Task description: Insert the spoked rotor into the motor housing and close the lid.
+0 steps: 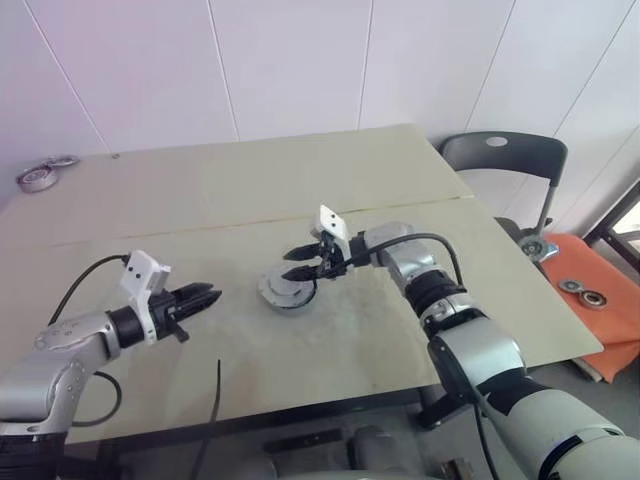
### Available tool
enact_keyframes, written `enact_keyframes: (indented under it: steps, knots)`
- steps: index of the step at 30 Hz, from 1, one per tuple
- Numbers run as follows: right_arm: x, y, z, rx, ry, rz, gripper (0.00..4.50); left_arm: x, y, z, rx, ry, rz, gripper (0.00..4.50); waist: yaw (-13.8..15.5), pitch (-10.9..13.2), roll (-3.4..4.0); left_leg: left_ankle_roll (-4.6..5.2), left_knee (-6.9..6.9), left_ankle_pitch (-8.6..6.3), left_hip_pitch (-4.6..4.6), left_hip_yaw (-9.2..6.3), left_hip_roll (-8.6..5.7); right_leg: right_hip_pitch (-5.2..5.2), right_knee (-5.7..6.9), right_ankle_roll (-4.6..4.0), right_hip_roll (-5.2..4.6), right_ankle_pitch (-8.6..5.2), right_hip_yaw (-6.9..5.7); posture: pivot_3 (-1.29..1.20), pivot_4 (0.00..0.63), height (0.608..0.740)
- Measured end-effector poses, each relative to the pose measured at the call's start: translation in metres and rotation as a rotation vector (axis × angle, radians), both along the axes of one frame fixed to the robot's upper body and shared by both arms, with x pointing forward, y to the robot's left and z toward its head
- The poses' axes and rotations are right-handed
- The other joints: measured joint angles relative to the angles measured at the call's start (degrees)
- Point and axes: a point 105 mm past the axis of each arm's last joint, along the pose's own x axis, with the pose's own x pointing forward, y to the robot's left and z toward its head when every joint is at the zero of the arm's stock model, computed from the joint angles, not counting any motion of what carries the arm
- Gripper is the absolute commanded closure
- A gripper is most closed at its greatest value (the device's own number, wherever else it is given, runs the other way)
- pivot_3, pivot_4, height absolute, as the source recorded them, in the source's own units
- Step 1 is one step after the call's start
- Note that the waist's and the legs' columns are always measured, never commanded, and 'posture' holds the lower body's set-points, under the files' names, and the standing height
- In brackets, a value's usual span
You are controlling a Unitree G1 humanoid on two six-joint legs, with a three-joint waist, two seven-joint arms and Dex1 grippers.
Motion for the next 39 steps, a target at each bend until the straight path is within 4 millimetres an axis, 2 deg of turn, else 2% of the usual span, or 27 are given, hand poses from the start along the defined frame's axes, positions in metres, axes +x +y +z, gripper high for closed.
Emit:
enact_keyframes:
  steps: [3, 5, 10, 15, 18, 22, 28, 39]
  knots:
    - [-0.006, -0.004, 0.007, -0.013, -0.033, 0.053, 0.70, 0.000, 0.000, 0.000, -0.001, 0.000, 0.004, 3.27, 0.0, 0.0, -0.02, 0.00, 0.07, 0.00, 0.00, 0.00, 0.00, 0.00, 0.08, 0.00, 0.00, 0.00, 0.00, 0.00, 0.000, 0.740]
    - [-0.012, -0.004, 0.002, -0.034, -0.037, 0.076, 0.70, 0.000, 0.000, 0.000, -0.001, -0.001, 0.006, 3.27, 0.0, 0.0, -0.05, 0.00, 0.14, 0.00, 0.00, 0.00, 0.00, 0.00, 0.15, 0.01, 0.01, -0.01, 0.00, 0.00, 0.000, 0.740]
    - [-0.022, -0.002, -0.036, -0.099, 0.019, 0.000, 0.70, 0.001, 0.000, -0.001, -0.003, -0.001, 0.009, 3.27, 0.0, 0.0, -0.04, 0.00, 0.47, 0.00, -0.04, 0.00, -0.02, 0.00, 0.36, -0.01, 0.02, -0.02, 0.01, 0.00, 0.000, 0.740]
    - [-0.005, 0.003, -0.040, -0.130, -0.076, -0.195, 0.70, 0.000, -0.003, -0.002, -0.010, 0.004, -0.004, 3.27, 0.1, -0.1, -0.11, -0.01, 0.68, 0.00, 0.01, 0.00, -0.01, 0.13, 0.40, -0.17, 0.06, -0.14, 0.02, 0.00, 0.000, 0.740]
    - [-0.009, 0.008, -0.044, -0.100, -0.043, -0.245, 0.70, 0.000, -0.003, -0.004, -0.011, 0.013, -0.007, 3.27, 0.2, -0.1, -0.13, -0.01, 0.69, 0.00, -0.01, 0.00, -0.01, 0.12, 0.39, -0.16, 0.06, -0.14, 0.03, 0.00, 0.000, 0.740]
    - [-0.002, 0.006, -0.037, -0.069, -0.019, -0.311, 0.70, 0.005, -0.005, -0.001, -0.009, -0.004, -0.016, 3.27, 0.3, -0.1, -0.13, -0.01, 0.68, 0.00, -0.01, -0.01, -0.01, 0.11, 0.39, -0.16, 0.06, -0.12, 0.03, 0.00, 0.000, 0.740]
    - [0.001, 0.006, -0.030, -0.051, -0.029, -0.334, 0.70, 0.008, -0.009, -0.006, -0.018, 0.004, -0.024, 3.27, 0.5, -0.1, -0.14, -0.01, 0.67, 0.00, -0.02, 0.00, -0.01, 0.10, 0.38, -0.15, 0.06, -0.12, 0.03, 0.00, 0.000, 0.740]
    - [-0.004, -0.002, -0.043, -0.107, -0.008, -0.318, 0.70, 0.010, -0.009, -0.003, -0.018, -0.017, -0.025, 3.27, 1.6, -0.1, -0.14, -0.01, 0.66, 0.00, -0.03, 0.00, -0.01, 0.09, 0.37, -0.17, 0.06, -0.13, 0.03, 0.00, 0.000, 0.740]
